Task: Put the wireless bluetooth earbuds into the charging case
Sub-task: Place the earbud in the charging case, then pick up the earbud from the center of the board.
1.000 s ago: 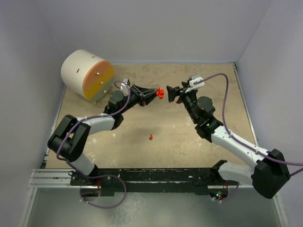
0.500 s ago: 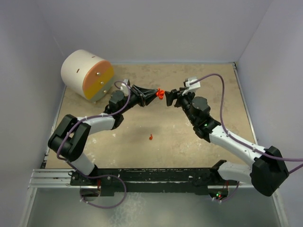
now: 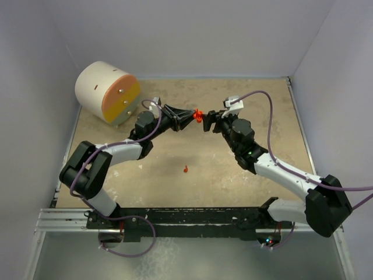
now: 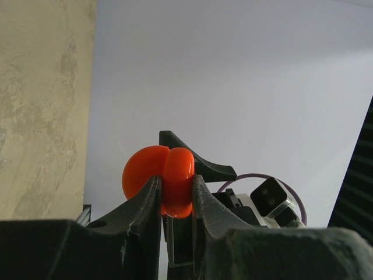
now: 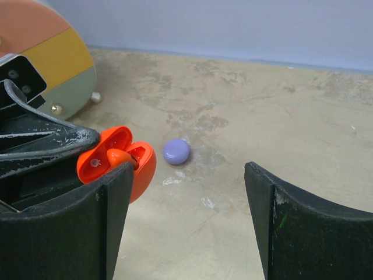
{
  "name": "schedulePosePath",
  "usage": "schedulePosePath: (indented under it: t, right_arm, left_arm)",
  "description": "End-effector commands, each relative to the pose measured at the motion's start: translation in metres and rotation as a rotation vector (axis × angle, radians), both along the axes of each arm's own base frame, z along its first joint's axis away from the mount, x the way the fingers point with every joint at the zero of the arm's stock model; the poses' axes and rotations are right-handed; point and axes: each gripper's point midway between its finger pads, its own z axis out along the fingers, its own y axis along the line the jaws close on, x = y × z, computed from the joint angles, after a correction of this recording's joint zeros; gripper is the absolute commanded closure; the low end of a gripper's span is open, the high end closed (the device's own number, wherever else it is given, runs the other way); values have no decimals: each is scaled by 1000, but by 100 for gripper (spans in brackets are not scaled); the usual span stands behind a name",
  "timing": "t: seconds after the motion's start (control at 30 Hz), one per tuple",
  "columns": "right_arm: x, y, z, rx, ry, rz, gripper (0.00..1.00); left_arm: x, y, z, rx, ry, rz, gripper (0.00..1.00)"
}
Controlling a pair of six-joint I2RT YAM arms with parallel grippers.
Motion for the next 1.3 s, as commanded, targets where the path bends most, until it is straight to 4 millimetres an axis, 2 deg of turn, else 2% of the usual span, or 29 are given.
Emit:
schedulePosePath:
  t: [0.0, 0.2, 0.43, 0.53, 0.6, 0.67, 0.73, 0.8, 0.9, 1.03, 1.17, 1.27]
  right_arm:
    - [3, 4, 24, 38, -51, -3, 21]
    - [0, 13, 26, 36, -50, 26, 21]
    - [-1, 9, 28, 53, -47, 5, 21]
    - [-12, 1, 42, 93, -67, 0, 21]
    - [-26, -8, 56, 139, -82, 1, 22]
    - [-39, -12, 53, 160, -49, 12, 24]
    - [-50, -6, 43, 183, 4, 42, 27]
    - [-60, 11, 25, 191, 87, 89, 28]
    - [-86, 52, -8, 161, 236, 128, 28]
    - [-123, 95, -57, 94, 393, 157, 28]
    - [-153, 116, -99, 16, 492, 135, 28]
    - [-169, 123, -122, -28, 541, 116, 28]
  left_arm:
    - [3, -6, 26, -30, -83, -1, 100]
    - [3, -7, 25, -31, -84, -1, 100]
    - [2, -9, 28, -34, -89, -4, 100]
    - [2, -7, 26, -32, -86, 0, 100]
    - [4, -2, 23, -37, -81, 14, 100]
    - [9, 6, 19, -41, -81, 41, 100]
    - [14, 15, 11, -33, -71, 74, 100]
    - [18, 24, 7, -39, -70, 100, 100]
    - [23, 34, -2, -38, -61, 119, 100]
    - [21, 49, -14, -45, -43, 134, 100]
    - [15, 69, -30, -16, -18, 165, 100]
    - [10, 84, -39, 17, -6, 190, 100]
